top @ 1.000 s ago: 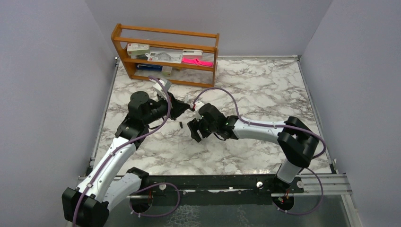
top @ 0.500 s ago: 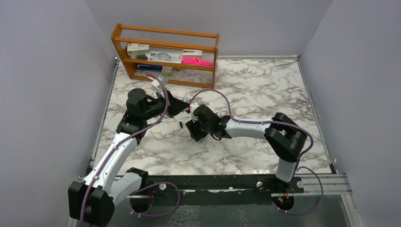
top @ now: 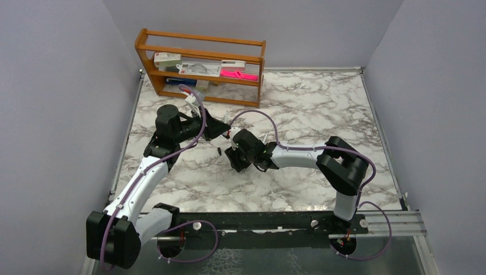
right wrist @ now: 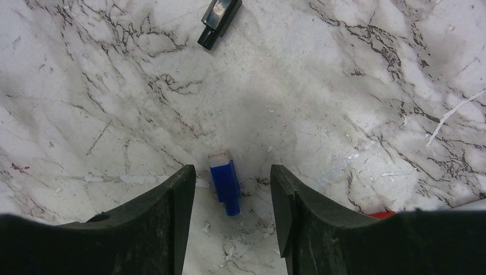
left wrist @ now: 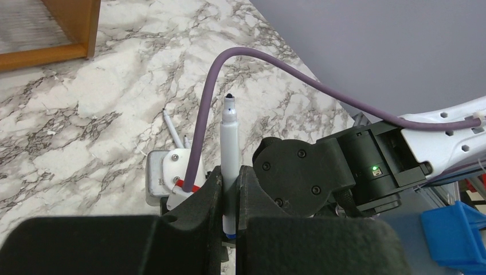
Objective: Insert the pens into the pen caps
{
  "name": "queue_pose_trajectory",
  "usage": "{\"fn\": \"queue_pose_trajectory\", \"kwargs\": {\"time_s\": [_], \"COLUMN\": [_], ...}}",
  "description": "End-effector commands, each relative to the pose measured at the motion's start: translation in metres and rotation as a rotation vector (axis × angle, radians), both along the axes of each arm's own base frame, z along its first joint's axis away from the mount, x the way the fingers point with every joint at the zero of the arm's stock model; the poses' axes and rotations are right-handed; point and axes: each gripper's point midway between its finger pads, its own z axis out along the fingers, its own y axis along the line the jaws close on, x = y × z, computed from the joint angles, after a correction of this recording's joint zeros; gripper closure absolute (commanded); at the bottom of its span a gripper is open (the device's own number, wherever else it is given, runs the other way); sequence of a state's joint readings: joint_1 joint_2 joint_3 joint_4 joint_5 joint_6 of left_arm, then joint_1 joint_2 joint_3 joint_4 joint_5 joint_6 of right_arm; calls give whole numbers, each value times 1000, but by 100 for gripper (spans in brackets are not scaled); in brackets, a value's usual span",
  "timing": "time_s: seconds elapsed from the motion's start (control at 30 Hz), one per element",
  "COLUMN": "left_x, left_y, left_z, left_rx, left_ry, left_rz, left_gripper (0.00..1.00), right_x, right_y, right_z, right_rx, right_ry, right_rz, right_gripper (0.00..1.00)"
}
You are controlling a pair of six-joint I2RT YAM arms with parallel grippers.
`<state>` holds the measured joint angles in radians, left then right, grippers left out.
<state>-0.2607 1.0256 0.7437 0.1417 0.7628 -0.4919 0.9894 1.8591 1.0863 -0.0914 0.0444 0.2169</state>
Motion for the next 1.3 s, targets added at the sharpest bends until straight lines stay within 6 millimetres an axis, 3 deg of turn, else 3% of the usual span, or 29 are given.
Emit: {"fn": "queue_pose_trajectory", "kwargs": {"time_s": [0.0,0.73,0.87,0.93,1.0,1.27], "left_x": [4,16,18,19,21,33], "left_y": [-1,4,7,8,11,19], "left_z": [13,8,7,5,4,-6], "left_rx": [-15,-9,-10,-11,-12,-21], "left_ry": [-37,-20,-14,-8,-1,50], "left_rz": [-14,18,26,34,44,102], "left_gripper": [100,100,100,100,100,100], "right_x": [-2,-6,-7,-7,-7,-1], "right_y": [3,-7,-9,-11,-13,-21], "right_z": [-11,-25,-26,-24,-17,39], "right_rx": [8,-72,-70,-61,-40,120], "right_ry": [3,5,16,16,9,-82], "right_rz": [-11,8,-15,-32,-49,-146], "right_gripper": [56,66,80,93,98,98]}}
